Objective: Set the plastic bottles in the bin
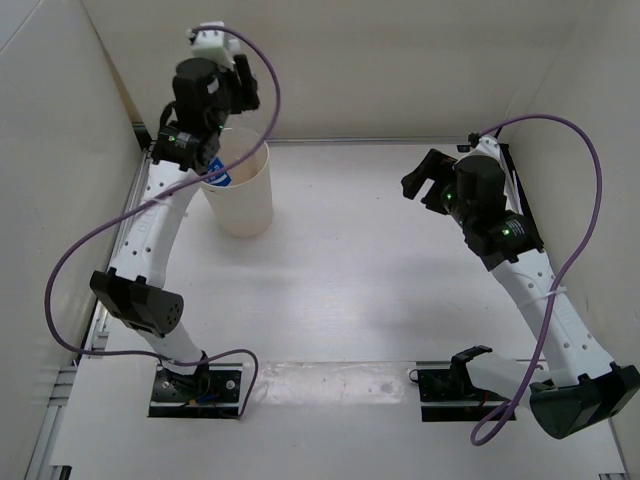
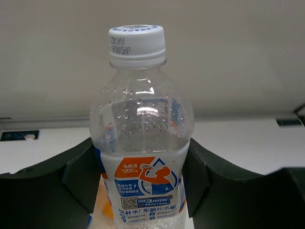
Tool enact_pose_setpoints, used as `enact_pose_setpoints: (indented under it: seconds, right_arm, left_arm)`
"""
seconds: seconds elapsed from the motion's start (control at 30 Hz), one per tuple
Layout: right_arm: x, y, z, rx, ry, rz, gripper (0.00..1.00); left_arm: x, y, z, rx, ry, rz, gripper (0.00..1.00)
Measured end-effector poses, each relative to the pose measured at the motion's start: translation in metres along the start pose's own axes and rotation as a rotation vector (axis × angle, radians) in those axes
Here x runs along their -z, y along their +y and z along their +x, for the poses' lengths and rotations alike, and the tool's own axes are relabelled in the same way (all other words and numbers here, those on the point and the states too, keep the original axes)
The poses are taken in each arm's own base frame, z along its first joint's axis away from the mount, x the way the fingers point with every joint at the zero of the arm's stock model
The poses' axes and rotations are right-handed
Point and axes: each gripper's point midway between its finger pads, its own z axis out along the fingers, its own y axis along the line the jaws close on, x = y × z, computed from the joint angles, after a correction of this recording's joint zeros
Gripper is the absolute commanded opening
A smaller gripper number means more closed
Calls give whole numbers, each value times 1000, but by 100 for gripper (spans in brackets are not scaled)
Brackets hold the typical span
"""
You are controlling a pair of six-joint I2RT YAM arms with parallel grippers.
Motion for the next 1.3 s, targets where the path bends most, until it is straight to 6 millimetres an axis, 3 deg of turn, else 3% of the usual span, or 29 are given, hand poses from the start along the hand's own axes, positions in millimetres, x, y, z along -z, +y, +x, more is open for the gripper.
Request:
enact_pose_setpoints:
  seconds: [0.1, 0.2, 0.3, 0.53, 0.7, 0.9, 0.93, 1.1, 1.3]
  right_arm:
    - [0, -2, 0, -1, -2, 4, 90]
    - [-1, -4, 0, -3, -2, 9, 90]
    - [0, -4, 0, -3, -2, 10, 90]
    - [-1, -5, -1, -4, -4, 13, 90]
    - [-1, -5, -2, -5, -6, 12, 90]
    - [-2, -7, -2, -8, -4, 17, 90]
    - [-3, -8, -2, -11, -2, 20, 90]
    - [-11, -11, 0, -35, 13, 25, 90]
    - [-24, -17, -4, -121, 26, 21, 90]
  left_arm:
    - [-7, 34, -26, 28, -53, -52, 55]
    - [-13, 48, -25, 59, -50, -69, 58]
    - [-20, 55, -12, 77, -22, -77, 61]
    - [-29, 61, 38, 87, 91, -90, 67]
    - [-30, 63, 59, 87, 142, -96, 68]
    - [-28, 67, 72, 87, 173, -107, 91]
    - [-28, 68, 72, 89, 174, -110, 100]
    - [-25, 81, 66, 92, 160, -136, 100]
    - [-12, 110, 44, 83, 112, -189, 100]
